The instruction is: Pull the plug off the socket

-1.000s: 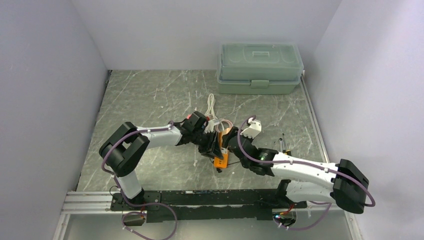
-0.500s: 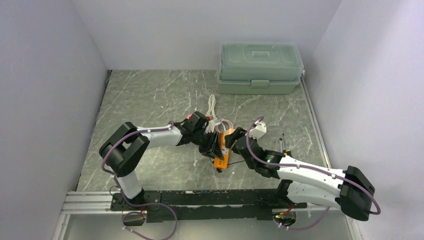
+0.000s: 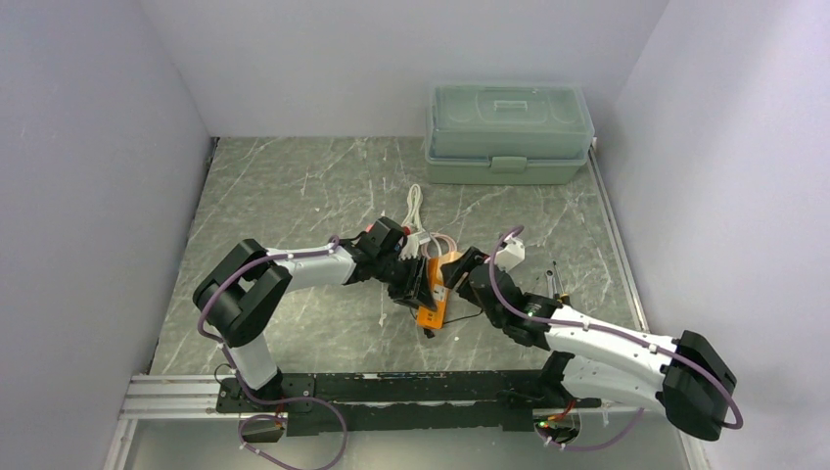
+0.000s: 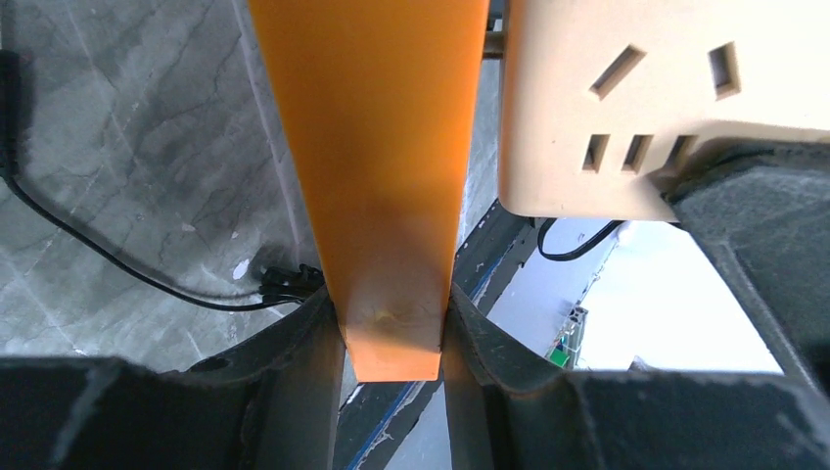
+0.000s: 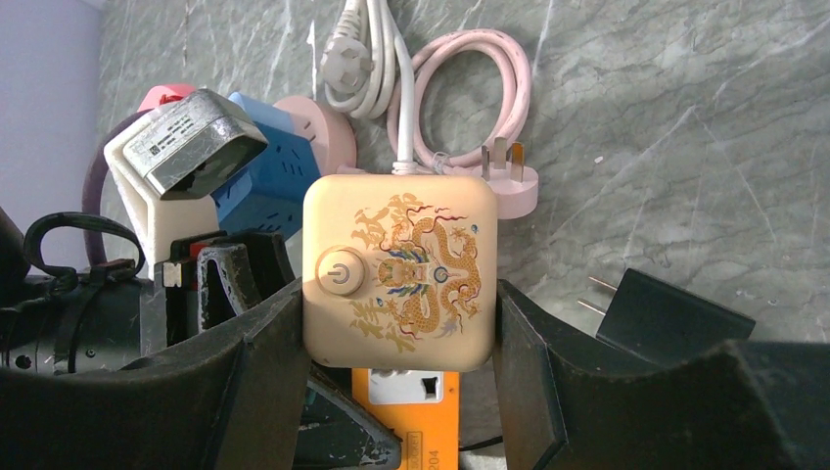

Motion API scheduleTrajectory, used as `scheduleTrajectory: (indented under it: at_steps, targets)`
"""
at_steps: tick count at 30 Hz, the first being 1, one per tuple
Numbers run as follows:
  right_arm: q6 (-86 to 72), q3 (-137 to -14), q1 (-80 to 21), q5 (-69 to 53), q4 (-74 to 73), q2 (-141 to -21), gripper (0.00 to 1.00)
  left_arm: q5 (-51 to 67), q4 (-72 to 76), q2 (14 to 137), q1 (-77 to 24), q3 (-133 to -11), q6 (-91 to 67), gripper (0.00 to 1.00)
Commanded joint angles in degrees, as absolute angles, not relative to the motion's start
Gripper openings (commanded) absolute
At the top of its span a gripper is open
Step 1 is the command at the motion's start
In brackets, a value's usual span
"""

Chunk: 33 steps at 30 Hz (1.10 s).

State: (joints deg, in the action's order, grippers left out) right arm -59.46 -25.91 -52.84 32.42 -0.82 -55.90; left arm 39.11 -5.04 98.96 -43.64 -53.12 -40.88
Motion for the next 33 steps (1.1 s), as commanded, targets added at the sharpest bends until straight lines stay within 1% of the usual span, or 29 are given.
scheduleTrajectory:
  at_steps: [1, 6, 15, 20, 26, 33]
  targets:
    - [-59.87, -30.17, -54.60, 35.26, 3.42, -56.36, 0.00, 37.12, -6.36, 96.94, -43.59, -55.47, -38.43, 0.00]
    - [-58.50, -34.70, -58.65, 41.75, -2.37, -58.96, 0.00, 37.17, -6.77, 97.17, -43.25, -55.58, -38.66, 0.00]
    - [-58.69, -36.88, -60.21, 42.96, -3.91, -61.96, 0.00, 36.31, -8.42, 96.52, -43.23, -55.89, -37.68, 0.00]
    - [-59.11, -32.80, -58.58, 39.23, 1.04, -58.64, 0.00, 36.57, -8.04, 96.24, -43.20, -55.78, -37.78, 0.00]
    - [-60.70, -27.57, -52.37, 31.09, 5.92, -54.92, 0.00, 36.30, -8.26, 95.80, -43.02, -55.72, -37.54, 0.00]
    - [-59.78, -29.06, -52.12, 31.42, 4.55, -55.77, 0.00, 36.34, -8.09, 96.07, -42.98, -55.72, -37.58, 0.00]
